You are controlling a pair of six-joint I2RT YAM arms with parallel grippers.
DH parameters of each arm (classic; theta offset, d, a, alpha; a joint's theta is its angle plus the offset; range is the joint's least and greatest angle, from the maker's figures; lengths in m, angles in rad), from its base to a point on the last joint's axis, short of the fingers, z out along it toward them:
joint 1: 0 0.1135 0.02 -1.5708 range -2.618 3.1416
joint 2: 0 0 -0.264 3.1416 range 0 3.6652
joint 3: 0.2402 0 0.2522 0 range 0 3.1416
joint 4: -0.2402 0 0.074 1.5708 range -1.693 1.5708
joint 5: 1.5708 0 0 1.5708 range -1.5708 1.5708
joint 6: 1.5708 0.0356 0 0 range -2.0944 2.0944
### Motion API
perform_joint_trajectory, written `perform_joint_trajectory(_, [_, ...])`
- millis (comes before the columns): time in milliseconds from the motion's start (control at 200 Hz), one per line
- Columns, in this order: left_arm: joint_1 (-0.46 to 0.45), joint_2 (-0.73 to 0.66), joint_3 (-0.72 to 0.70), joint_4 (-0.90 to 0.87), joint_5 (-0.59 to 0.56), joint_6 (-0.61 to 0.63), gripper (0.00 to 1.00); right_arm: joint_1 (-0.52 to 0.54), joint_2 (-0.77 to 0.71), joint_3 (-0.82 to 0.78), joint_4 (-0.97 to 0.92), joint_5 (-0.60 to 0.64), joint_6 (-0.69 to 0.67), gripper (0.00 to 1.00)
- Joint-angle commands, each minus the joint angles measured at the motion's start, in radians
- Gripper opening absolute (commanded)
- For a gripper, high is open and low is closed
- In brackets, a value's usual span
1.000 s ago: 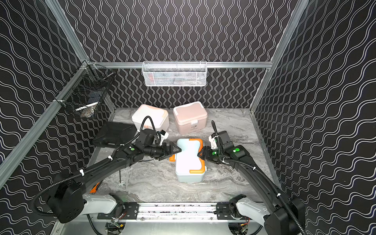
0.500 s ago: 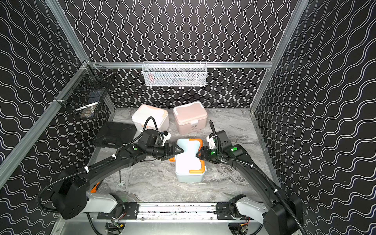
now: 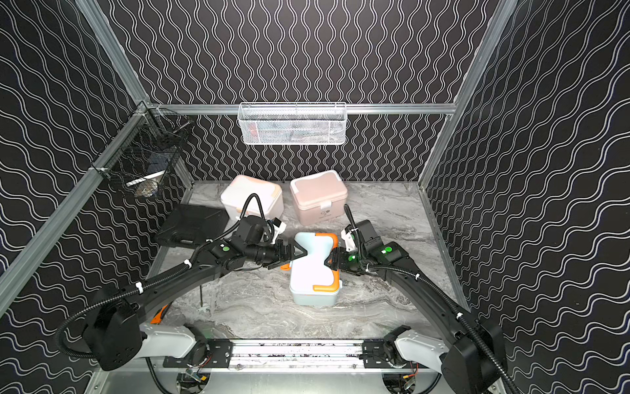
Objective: Open first aid kits and take out gauze
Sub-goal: Open the lid of the first aid kit.
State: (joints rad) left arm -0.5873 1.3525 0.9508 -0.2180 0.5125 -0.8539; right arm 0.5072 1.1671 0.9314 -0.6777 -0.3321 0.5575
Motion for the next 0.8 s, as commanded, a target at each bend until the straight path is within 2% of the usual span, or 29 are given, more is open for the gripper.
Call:
perform_joint_trajectory(0, [-0.003, -0.007, 0.007, -0.008, 0.002, 0.029, 0.99, 0.005, 0.003, 0.006, 0.026, -0.033, 0.005, 0.62])
perform_joint_trajectory(250, [-0.006, -0.009, -0.016, 0.039, 0.031, 0.001, 0.99, 0.009, 0.006, 0.007, 0.027, -0.033, 0.006, 0.65])
perform_joint_trajectory(581, [-0.009, -0.021, -0.037, 0.256, 0.161, -0.156, 0.99, 0.022, 0.029, 0.040, 0.049, -0.079, 0.004, 0.66])
perform_joint_trajectory(696, [-0.009, -0.041, -0.026, 0.276, 0.168, -0.181, 0.99, 0.022, 0.048, 0.059, 0.060, -0.096, 0.005, 0.67])
perform_joint_trajectory(796, [-0.006, -0.056, -0.015, 0.274, 0.161, -0.189, 0.99, 0.022, 0.049, 0.084, 0.035, -0.054, 0.013, 0.70])
